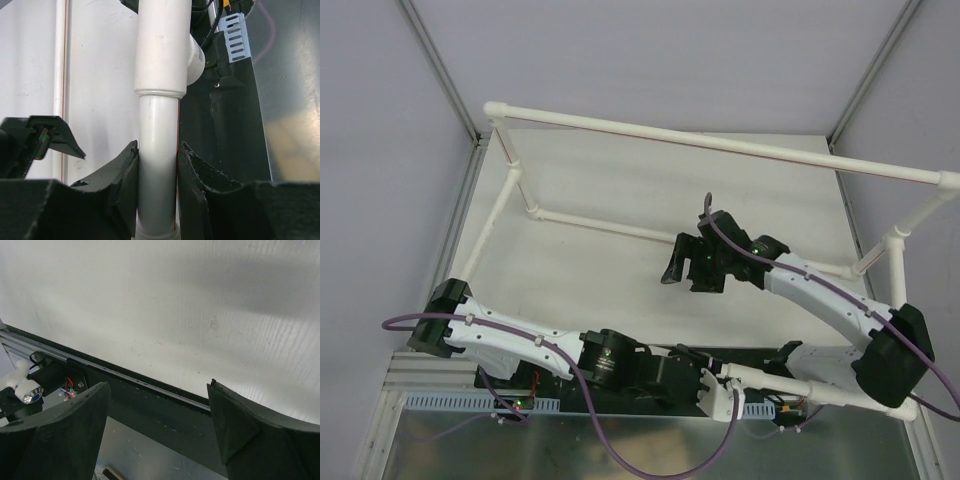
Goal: Install the water faucets
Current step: Adjust the adaptor at the center of the board.
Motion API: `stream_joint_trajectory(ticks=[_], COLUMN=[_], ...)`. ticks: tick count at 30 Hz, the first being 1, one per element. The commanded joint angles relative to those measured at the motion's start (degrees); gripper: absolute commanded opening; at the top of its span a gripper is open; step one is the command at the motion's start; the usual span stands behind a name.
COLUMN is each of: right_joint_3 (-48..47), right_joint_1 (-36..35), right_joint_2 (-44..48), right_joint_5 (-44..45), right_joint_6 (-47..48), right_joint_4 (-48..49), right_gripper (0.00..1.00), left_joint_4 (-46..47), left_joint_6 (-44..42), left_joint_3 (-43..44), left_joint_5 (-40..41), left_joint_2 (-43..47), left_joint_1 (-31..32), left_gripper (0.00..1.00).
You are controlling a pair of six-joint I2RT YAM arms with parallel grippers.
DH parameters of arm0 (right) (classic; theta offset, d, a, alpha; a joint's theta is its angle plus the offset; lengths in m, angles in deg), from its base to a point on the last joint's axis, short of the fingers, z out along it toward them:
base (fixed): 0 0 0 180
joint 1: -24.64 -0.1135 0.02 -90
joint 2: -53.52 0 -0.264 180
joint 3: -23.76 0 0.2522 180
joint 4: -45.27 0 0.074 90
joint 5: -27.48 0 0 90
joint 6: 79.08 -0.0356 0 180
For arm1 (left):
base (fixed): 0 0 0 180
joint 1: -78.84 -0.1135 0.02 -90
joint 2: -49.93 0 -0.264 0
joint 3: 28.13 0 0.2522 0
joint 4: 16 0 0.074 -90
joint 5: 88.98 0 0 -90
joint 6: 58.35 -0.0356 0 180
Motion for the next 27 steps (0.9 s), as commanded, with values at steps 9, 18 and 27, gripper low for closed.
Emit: stream_joint_trajectory(ticks=[9,18,27], right_joint_3=[-17.79,-8.47,-1.17], right_joint_1=[3.17,3.25,3.08], right_joint_2=[-29.85,-31.79,-36.27], right_joint_5=[-17.17,-29.05,-40.56], right_joint_6=[5.02,0.19,-16.05], right_joint_4=[-3.34,12.83,37.87], right_gripper=[0.81,0.81,0.81], left_joint_4=[4.09,1.29,-2.32], left_joint_6=[-9.12,-12.73,-13.08], left_joint_3=[17.65,31.44,41.12], left_joint_5=[5.38,-0.14,-7.44], left_joint_2=[-1.25,-3.80,-7.32], left_joint_1=[-1.14,-6.14,-12.92], left_gripper=[0.00,0.00,0.00])
